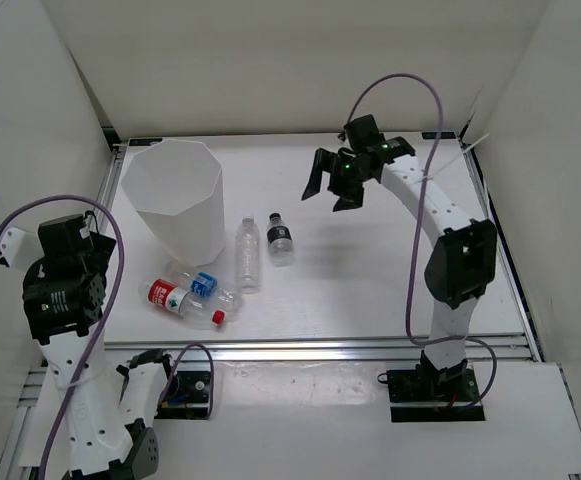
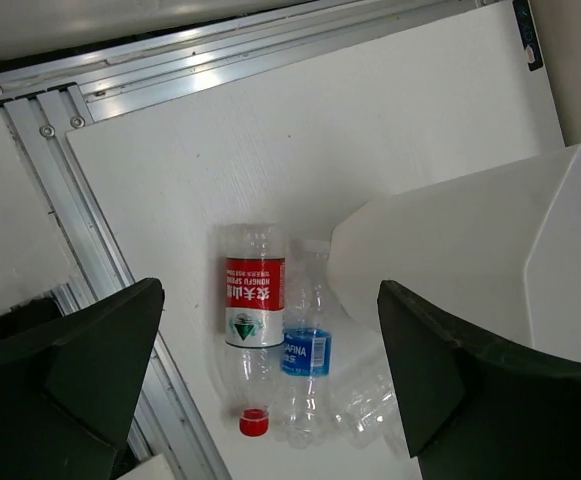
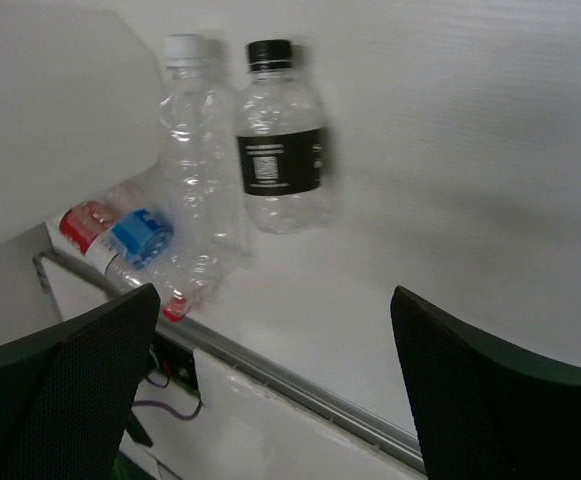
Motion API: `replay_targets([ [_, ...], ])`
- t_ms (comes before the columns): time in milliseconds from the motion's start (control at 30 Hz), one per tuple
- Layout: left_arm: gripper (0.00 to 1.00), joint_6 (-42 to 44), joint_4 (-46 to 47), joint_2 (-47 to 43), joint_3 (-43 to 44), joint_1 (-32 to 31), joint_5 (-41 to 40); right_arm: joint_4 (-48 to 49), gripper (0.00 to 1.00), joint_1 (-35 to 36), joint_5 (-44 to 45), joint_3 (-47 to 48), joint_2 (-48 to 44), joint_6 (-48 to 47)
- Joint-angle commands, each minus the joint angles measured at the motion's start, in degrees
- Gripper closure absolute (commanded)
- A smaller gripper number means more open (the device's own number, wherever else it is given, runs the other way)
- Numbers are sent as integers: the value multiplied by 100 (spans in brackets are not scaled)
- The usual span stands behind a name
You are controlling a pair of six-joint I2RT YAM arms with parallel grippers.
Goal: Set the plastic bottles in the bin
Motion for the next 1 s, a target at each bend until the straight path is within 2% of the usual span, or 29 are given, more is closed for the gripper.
replay_targets([
  [0, 0, 343, -425, -23, 470, -25, -236, 507, 0, 141, -1092, 647, 430, -388],
  [33, 0, 737, -425, -75, 541, -25, -9, 507, 0, 202, -1477, 850, 580, -458],
  [100, 0, 618, -425, -364, 542, -77, 46, 576, 0, 273, -1613, 1297, 932, -607],
  [167, 0, 748, -197, -628, 455, -78, 46, 919, 0, 448, -1614, 1361, 1125, -608],
  [267, 0, 1424, 645, -1278, 200, -78, 351, 1087, 0, 449, -1613, 1659, 1519, -546],
  [333, 0, 1567, 1042, -1655, -37, -78, 301, 1087, 0, 396, -1613, 1853, 1740, -406],
  [467, 0, 1084, 649, -1430, 14, -78, -217, 1140, 0, 396, -1621, 2361, 2354, -274],
  [600, 0, 1233, 279, -1096, 137, -78, -218, 1140, 0, 396, -1622, 2416, 2708, -274],
  [767, 0, 1382, 840, -1297, -239, -78, -42, 1140, 0, 396, -1675, 1908, 2822, -458],
  [967, 0, 1496, 841, -1148, -293, -78, -42, 1140, 0, 457, -1815, 1520, 2945, -458],
])
